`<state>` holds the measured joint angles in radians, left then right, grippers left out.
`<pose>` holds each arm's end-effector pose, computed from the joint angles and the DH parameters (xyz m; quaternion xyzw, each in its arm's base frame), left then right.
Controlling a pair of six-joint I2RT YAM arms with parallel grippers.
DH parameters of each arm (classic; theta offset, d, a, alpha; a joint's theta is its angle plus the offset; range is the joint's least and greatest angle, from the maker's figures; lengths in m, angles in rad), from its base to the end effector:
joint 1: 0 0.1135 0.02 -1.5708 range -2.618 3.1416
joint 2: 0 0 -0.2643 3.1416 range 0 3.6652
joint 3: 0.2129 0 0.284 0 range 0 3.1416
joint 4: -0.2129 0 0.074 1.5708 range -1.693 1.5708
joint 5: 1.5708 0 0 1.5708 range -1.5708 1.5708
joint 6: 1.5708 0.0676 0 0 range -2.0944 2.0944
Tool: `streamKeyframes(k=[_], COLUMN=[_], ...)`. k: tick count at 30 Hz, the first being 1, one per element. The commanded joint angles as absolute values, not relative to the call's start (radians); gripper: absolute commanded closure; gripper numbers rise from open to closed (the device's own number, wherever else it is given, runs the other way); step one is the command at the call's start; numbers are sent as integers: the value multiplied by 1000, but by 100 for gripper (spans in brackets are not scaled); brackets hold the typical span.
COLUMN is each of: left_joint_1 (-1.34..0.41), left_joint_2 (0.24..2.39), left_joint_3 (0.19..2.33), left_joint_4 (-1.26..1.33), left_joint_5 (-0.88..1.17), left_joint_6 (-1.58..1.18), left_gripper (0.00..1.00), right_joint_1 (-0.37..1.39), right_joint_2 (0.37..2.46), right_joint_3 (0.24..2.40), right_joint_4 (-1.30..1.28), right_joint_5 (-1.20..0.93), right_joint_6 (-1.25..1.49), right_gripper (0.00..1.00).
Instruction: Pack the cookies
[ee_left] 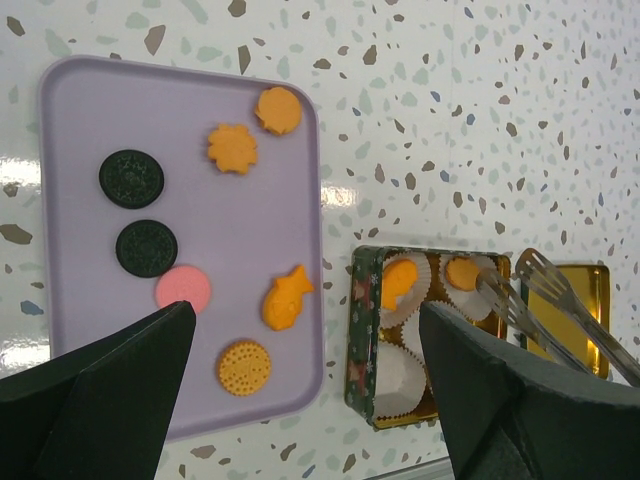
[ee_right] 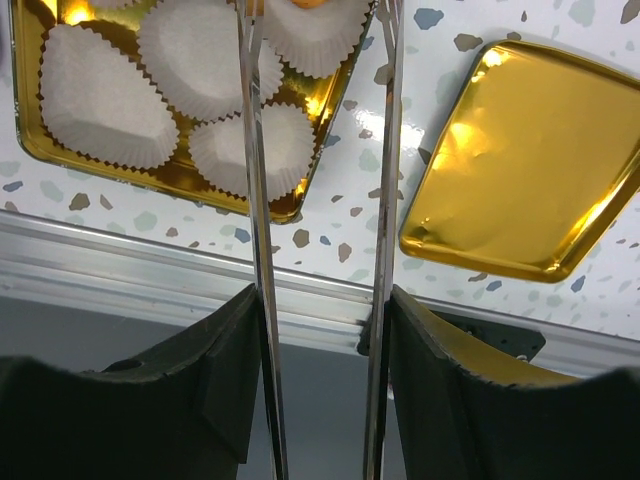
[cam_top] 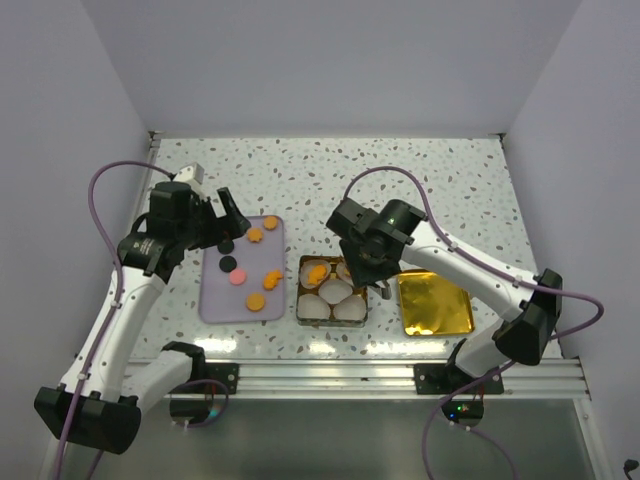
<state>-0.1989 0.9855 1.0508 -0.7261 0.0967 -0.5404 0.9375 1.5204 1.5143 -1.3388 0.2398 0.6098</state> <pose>0.2522 -0.0575 0.3251 -0.1315 0.8878 -0.1991 0.3936 0.1999 0.2452 0.2997 -0.1476 0.9755 -0.0068 0.1631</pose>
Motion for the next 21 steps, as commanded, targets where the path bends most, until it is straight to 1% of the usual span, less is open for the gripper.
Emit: streamKeyframes(k=[1, 8, 14, 21], left_joint_1=[-204, -204, -204, -204], left_joint_2=[962, 953, 937, 914], left_joint_3=[1051, 1054, 1060, 1066], left_joint_4=[-707, -721, -739, -770], left_joint_5=[91, 69, 45, 8], left_joint_6=[-549, -546, -545, -535], left_gripper=[0, 0, 0, 0], right_joint_1=[940, 939, 945, 1003], right_joint_2=[1535, 1563, 1611, 1772], right_joint_3=[1535, 1614, 1781, 2017], right_joint_4=[-1327, -1339, -1338, -1358], right_joint_5=[281, 284, 261, 201], right_joint_6=[617, 606, 574, 529], right_gripper=[47, 48, 48, 49])
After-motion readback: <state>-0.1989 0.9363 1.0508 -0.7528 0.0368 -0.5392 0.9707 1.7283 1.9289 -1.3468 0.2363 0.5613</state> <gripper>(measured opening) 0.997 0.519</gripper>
